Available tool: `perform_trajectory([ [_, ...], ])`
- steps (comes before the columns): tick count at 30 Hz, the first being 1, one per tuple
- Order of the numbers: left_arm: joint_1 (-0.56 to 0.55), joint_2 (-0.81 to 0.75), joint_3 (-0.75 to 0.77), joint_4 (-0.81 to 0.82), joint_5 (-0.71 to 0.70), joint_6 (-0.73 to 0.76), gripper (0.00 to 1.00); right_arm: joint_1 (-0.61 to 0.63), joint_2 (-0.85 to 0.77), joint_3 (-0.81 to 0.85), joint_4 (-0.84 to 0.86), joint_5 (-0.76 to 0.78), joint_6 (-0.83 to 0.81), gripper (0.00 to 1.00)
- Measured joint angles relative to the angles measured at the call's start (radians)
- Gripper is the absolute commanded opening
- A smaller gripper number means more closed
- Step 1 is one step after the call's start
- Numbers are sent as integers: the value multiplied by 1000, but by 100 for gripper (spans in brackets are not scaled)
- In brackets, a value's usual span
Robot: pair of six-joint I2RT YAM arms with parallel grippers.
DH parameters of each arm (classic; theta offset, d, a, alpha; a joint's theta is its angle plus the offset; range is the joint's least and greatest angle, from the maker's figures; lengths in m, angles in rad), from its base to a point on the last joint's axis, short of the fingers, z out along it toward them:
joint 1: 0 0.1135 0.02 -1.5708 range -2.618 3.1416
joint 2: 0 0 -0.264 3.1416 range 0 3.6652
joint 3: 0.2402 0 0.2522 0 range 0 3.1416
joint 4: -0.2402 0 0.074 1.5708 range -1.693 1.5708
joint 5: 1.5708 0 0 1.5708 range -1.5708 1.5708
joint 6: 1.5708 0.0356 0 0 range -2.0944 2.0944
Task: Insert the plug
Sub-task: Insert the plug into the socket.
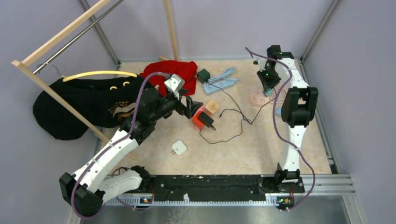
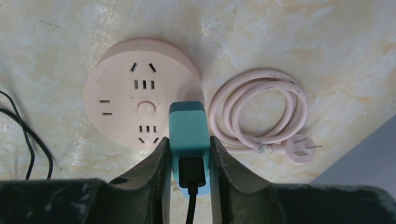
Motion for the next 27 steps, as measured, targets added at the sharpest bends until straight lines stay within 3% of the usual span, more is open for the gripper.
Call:
perform_trajectory([
  [14, 7, 0, 0, -2, 1, -1, 99, 11, 2, -50, 101, 9, 37, 0],
  [19, 11, 0, 0, -3, 1, -5, 99, 3, -122, -268, 300, -9, 46, 0],
  [23, 14, 0, 0, -3, 2, -8, 99, -10, -142, -319, 364, -42, 53, 0],
  [27, 16, 0, 0, -3, 1, -8, 99, -14, -131, -282, 339, -55, 72, 20],
])
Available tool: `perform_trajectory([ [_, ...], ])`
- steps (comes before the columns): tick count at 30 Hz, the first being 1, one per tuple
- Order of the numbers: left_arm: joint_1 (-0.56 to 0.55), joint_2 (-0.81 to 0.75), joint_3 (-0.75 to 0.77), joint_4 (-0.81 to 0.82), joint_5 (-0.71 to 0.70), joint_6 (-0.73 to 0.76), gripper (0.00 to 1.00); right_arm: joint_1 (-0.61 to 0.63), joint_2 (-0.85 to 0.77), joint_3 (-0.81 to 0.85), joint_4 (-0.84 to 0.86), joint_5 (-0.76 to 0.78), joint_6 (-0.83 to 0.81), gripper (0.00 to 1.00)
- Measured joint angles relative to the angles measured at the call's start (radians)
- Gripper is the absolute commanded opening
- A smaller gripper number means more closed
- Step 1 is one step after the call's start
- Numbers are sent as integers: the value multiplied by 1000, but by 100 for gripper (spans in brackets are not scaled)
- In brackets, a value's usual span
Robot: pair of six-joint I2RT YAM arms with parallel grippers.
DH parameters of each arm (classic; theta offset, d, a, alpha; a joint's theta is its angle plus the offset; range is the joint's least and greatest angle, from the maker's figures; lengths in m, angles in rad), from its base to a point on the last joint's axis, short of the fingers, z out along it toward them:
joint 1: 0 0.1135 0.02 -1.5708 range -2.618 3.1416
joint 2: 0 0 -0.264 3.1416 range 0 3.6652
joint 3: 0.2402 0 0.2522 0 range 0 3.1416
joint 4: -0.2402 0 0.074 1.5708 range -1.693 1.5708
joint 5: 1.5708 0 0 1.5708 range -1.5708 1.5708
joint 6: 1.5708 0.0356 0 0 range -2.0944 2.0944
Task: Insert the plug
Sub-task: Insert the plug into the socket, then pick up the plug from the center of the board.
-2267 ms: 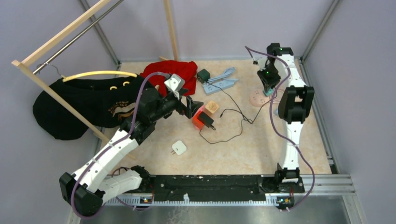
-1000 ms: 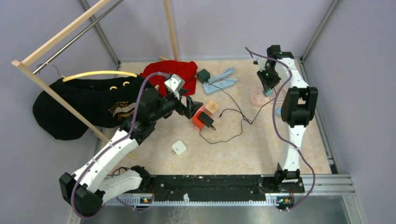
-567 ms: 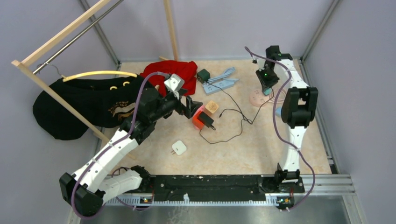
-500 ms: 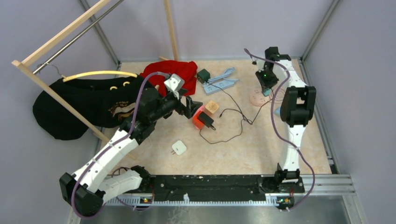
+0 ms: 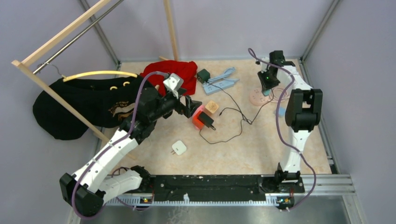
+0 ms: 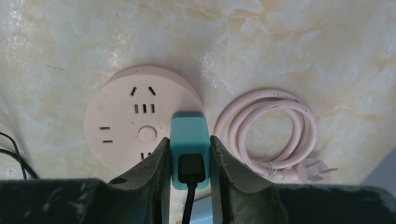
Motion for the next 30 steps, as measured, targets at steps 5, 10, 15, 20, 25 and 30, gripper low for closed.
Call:
perform_trajectory([
  [5, 2, 0, 0, 0, -3, 1, 99, -1, 5, 15, -10, -16, 40, 69],
  [10, 6, 4, 0, -1, -22, 7, 99, -1, 8, 14, -29, -26, 84, 97],
  [15, 8, 7, 0, -5, -39, 19, 99, -2, -32, 13, -29, -23, 125, 99],
  [20, 8, 16, 0, -12, -66, 24, 99, 1, -198, -59, 21, -17, 186, 99],
  [25, 8, 23, 0, -19, -115, 22, 99, 16, -473, -193, 122, -17, 264, 99],
  [30, 8, 43, 0, -23, -159, 21, 99, 40, -721, -407, 299, -32, 414, 99],
])
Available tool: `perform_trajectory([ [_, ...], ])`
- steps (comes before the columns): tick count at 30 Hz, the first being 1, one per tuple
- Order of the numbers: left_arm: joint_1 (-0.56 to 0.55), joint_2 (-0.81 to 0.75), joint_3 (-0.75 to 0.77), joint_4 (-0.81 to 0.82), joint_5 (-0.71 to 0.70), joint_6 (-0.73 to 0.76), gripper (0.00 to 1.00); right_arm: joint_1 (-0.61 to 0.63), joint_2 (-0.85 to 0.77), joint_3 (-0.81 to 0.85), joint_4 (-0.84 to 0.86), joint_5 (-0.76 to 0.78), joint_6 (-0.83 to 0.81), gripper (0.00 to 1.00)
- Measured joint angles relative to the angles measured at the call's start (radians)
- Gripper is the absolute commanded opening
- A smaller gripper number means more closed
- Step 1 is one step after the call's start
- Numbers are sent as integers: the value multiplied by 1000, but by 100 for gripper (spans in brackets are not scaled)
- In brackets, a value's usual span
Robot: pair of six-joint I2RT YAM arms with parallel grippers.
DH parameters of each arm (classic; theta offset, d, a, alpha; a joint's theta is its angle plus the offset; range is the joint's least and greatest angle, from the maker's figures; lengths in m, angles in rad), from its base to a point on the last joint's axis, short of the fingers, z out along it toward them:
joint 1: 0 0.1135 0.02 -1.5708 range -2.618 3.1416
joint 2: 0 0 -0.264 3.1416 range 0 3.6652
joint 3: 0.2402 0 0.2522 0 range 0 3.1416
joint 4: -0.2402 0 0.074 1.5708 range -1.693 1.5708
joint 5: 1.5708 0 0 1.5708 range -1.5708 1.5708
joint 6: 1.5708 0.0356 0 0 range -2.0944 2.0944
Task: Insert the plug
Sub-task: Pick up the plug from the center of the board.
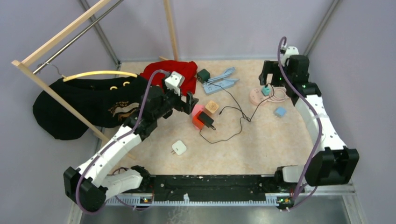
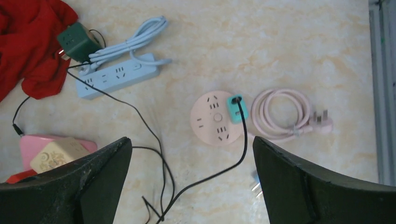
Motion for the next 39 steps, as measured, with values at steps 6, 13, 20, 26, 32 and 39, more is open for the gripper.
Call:
perform_trajectory([
  [6, 0, 79, 36, -64, -29, 1, 96, 6, -91, -148, 38, 56, 157, 99],
  [13, 18, 232, 165, -178, -48, -19, 68, 27, -192, -348, 142, -11, 234, 99],
  [20, 73, 433, 182, -233, -150, -95, 75, 61, -253, -420, 214, -102, 262, 99],
  [26, 180, 491, 119, -283, -252, -249, 75, 68, -271, -421, 235, -150, 268, 99],
  [32, 310, 459, 9, -318, -367, -368, 85, 68, -333, -421, 239, -175, 267, 99],
  [39, 373, 371, -56, -371, -470, -451, 94, 68, -352, -435, 249, -196, 267, 99],
])
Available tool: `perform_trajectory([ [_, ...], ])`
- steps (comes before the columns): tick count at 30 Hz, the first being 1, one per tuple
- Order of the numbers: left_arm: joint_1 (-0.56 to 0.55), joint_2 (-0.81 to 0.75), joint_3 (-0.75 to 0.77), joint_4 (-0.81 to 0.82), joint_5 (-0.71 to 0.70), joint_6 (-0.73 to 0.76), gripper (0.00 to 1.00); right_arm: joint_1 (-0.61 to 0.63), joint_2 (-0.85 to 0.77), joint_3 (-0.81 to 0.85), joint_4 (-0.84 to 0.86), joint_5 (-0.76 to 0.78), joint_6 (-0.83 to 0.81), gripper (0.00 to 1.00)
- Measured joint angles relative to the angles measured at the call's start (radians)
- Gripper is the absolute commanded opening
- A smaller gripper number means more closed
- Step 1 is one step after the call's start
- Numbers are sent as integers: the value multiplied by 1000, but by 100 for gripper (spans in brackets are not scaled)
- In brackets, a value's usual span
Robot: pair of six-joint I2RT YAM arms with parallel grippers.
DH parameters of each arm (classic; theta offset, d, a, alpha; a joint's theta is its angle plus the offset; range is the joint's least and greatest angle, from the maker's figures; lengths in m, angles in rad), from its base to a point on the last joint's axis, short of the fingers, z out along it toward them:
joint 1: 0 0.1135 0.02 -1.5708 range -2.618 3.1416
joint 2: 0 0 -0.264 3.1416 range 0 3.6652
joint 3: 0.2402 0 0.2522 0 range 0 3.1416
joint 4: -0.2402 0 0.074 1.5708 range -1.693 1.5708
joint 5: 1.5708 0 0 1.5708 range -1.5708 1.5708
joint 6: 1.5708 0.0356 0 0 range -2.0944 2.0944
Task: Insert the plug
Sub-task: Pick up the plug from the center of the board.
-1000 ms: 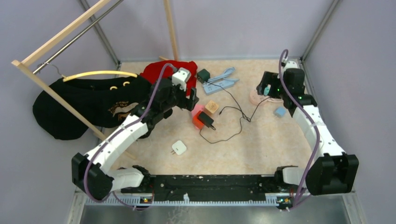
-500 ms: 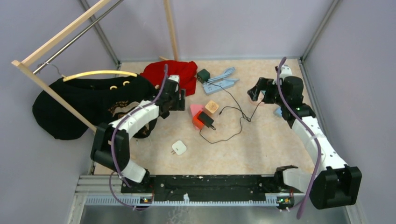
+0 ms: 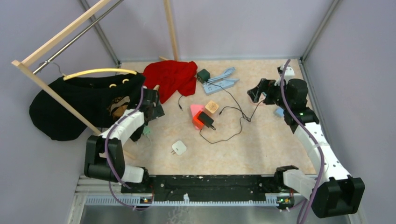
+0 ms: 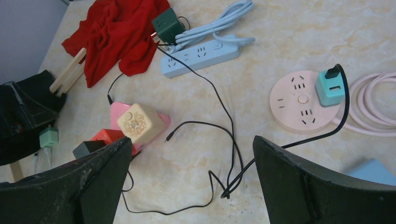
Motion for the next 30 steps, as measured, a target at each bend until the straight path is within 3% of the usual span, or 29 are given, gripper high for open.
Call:
perform_trajectory([
  [9, 76, -35, -51, -40, -49, -53, 87, 0, 0, -23, 0, -13, 0, 99],
  [18, 86, -18, -85, -34, -45, -98, 76, 0, -1, -23, 1, -13, 0, 99],
  [26, 87, 16, -124, -31, -42, -164, 75, 0, -1, -25, 2, -24, 0, 99],
  [30, 89, 48, -125, -33, -45, -185, 62, 0, -1, -30, 8, -24, 1, 99],
])
